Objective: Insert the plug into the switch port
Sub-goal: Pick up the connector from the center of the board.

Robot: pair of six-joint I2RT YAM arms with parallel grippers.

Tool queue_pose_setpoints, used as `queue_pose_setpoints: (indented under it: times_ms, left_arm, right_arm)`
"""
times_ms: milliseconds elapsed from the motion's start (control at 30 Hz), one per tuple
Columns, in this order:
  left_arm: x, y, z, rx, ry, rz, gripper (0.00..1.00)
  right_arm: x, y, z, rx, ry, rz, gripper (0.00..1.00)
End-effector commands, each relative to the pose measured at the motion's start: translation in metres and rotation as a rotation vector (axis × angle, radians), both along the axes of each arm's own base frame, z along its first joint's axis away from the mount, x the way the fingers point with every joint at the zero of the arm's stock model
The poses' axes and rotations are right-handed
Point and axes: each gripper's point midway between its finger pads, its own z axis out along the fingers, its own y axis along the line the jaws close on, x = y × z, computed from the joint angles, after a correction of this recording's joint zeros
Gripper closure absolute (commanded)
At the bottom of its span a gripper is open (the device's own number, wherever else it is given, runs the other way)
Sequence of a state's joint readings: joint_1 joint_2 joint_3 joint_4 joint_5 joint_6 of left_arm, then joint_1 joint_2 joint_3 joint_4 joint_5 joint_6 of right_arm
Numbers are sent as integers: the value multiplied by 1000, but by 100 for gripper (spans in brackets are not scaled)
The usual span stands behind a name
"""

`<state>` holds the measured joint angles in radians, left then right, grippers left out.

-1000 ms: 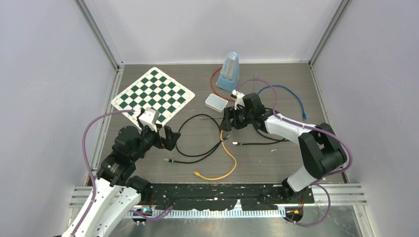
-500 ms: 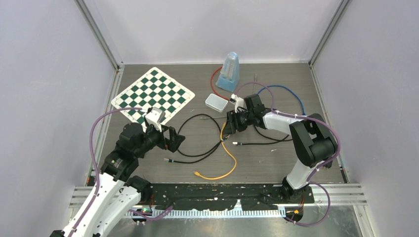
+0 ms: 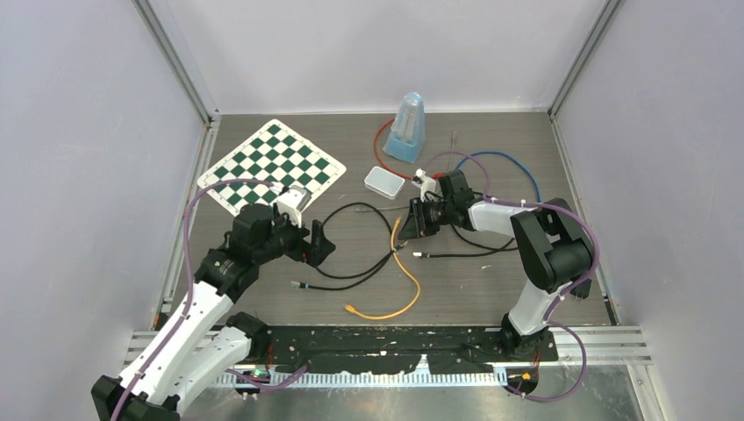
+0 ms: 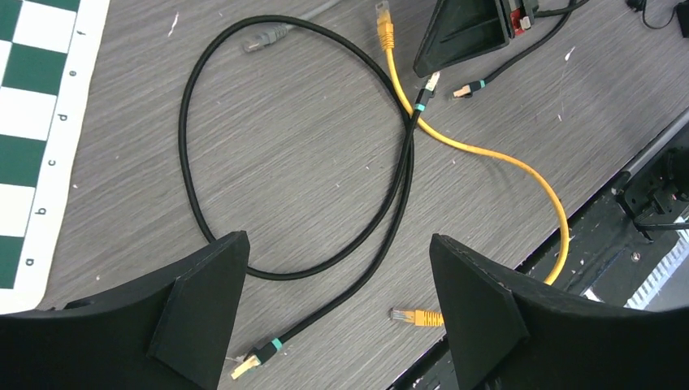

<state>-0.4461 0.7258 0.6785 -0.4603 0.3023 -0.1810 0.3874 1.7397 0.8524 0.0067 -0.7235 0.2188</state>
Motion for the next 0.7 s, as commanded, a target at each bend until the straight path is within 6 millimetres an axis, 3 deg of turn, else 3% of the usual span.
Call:
queue_pose_setpoints:
  times_ms: [0, 100, 200, 333, 433, 667]
  left_arm:
    - [14, -14, 25, -45, -66, 21, 15]
    - [21, -30, 31, -77, -82, 5, 16]
    - [27, -42, 32, -73, -89, -7, 17]
    - [29, -55, 27, -81, -88, -46, 17]
    - [27, -59, 14, -46, -68, -72, 21]
    - [23, -61, -8, 31, -59, -93, 19]
  right_arm:
    - [7, 3, 24, 39, -10, -55, 77]
    - [4, 3, 28, 54, 27, -96, 73]
    - [1, 3, 32, 67, 33, -95, 57]
    - [-2, 2, 24, 58, 44, -59, 47]
    - [-3, 0, 18, 46, 44, -49, 44]
    - [-5, -2, 4, 45, 93, -65, 44]
